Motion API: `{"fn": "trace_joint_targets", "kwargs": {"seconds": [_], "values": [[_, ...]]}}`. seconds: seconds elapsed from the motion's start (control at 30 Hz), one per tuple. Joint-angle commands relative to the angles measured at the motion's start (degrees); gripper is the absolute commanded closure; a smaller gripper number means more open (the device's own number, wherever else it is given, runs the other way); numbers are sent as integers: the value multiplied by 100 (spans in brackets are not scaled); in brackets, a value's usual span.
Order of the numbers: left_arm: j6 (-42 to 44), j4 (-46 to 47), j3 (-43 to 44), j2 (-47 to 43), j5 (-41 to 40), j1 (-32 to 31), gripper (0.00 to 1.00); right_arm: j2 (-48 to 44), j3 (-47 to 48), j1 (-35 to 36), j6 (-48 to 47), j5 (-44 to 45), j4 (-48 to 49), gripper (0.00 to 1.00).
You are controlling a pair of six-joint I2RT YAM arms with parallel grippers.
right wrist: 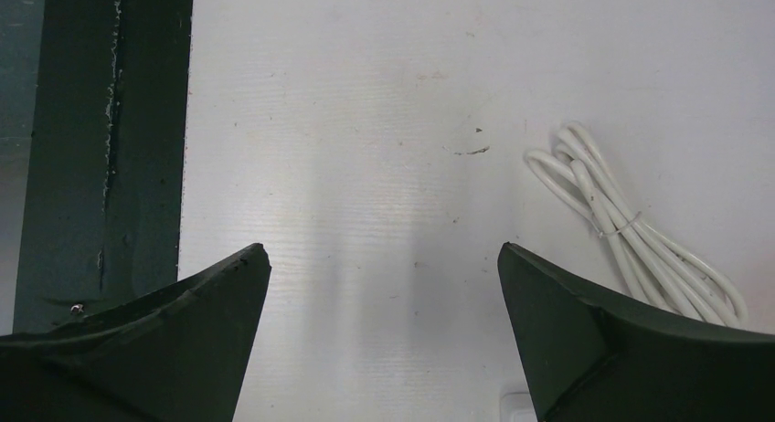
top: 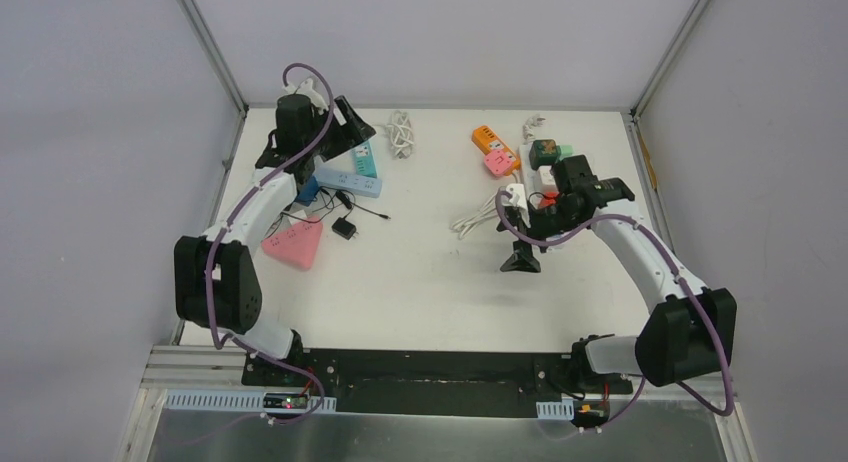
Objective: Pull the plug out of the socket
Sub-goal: Place the socket at the corner of the board, then move the socket to the center of the board.
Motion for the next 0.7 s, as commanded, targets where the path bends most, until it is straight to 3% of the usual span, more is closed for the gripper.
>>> {"fn": "trace_joint_targets", "kwargs": {"seconds": [0.0, 0.13, 0.3, 0.37, 0.67], "values": [[74, 238, -37, -806, 361, -29, 20, -374, 16, -113, -85, -332, -36, 0], [-89, 280, -19, -1185, 754, 3, 2, -500, 56, -208, 108, -275, 24, 0], [-404, 244, 151, -1254, 1756, 124, 1, -649, 138, -268, 362, -168, 52, 0], [-240, -167, 244, -1273, 2019, 156, 1, -693, 180, -282, 488, -62, 69, 0], [514, -525, -296, -1639, 2056, 136, 1, -831, 651, -279, 1198, 481, -164, 0]]}}
